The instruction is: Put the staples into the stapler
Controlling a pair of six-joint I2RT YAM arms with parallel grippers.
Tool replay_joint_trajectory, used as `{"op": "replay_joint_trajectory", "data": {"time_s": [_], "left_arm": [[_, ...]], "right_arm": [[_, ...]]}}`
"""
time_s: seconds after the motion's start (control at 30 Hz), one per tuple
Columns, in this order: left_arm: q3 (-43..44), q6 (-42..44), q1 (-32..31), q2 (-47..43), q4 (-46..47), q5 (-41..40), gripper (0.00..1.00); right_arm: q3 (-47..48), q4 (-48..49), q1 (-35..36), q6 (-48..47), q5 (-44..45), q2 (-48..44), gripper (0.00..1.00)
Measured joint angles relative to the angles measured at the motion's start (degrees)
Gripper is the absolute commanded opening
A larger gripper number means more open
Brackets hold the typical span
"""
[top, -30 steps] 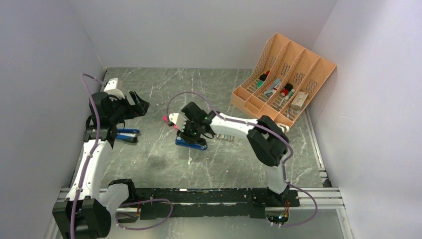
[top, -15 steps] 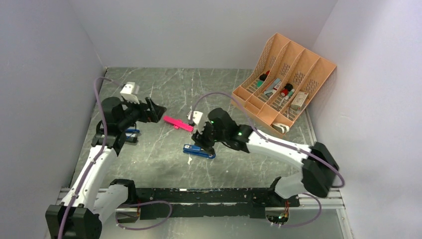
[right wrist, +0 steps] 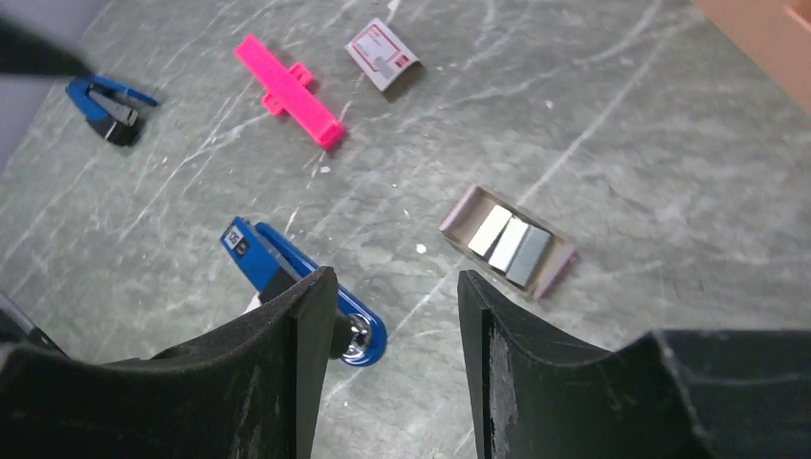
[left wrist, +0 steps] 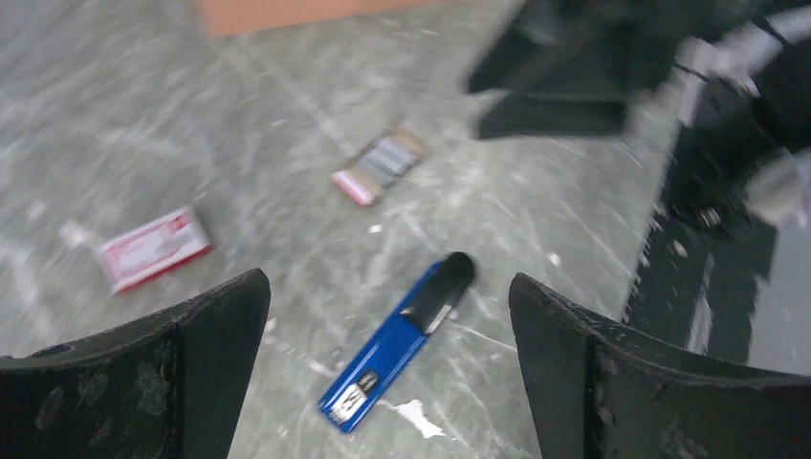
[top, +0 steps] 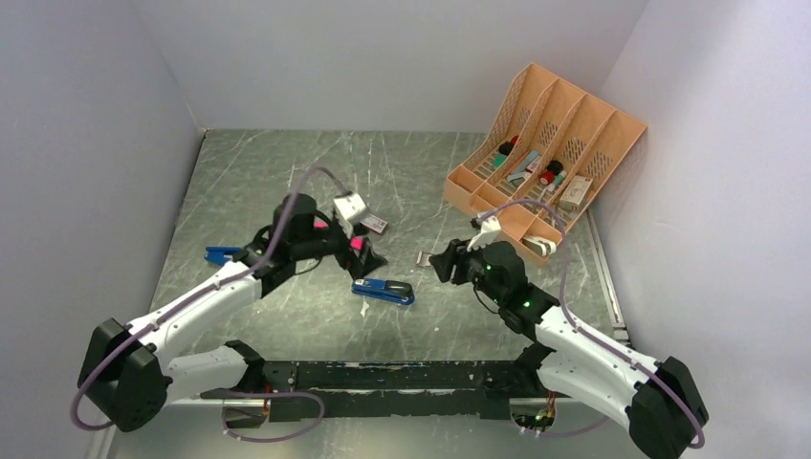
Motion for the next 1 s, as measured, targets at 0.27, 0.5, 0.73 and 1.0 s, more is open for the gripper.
{"op": "replay_joint_trajectory", "data": {"time_s": [0.27, 0.5, 0.73, 1.0], "left_arm": [[1.6, 21.5, -11.0, 7.6, -2.0, 8.2, 0.98], [8.3, 34.3, -11.7, 20.3, -7.9, 9.0, 0.91], [12.2, 39.1, -14.0, 27.5, -10.0, 9.0, 0.85], [12.3, 39.6, -17.5, 33.0, -10.5, 7.6, 0.69]], "right_arm": [[-3.0, -1.3, -3.9, 5.1, -1.5, -6.5, 0.54], [-3.8, -3.1, -4.1, 5.4, -1.6, -10.1, 0.54], [-5.7, -5.3, -4.1, 5.6, -1.6, -10.7, 0.54], [-6.1, -6.1, -4.1, 5.6, -1.5, -11.6, 0.54]]}}
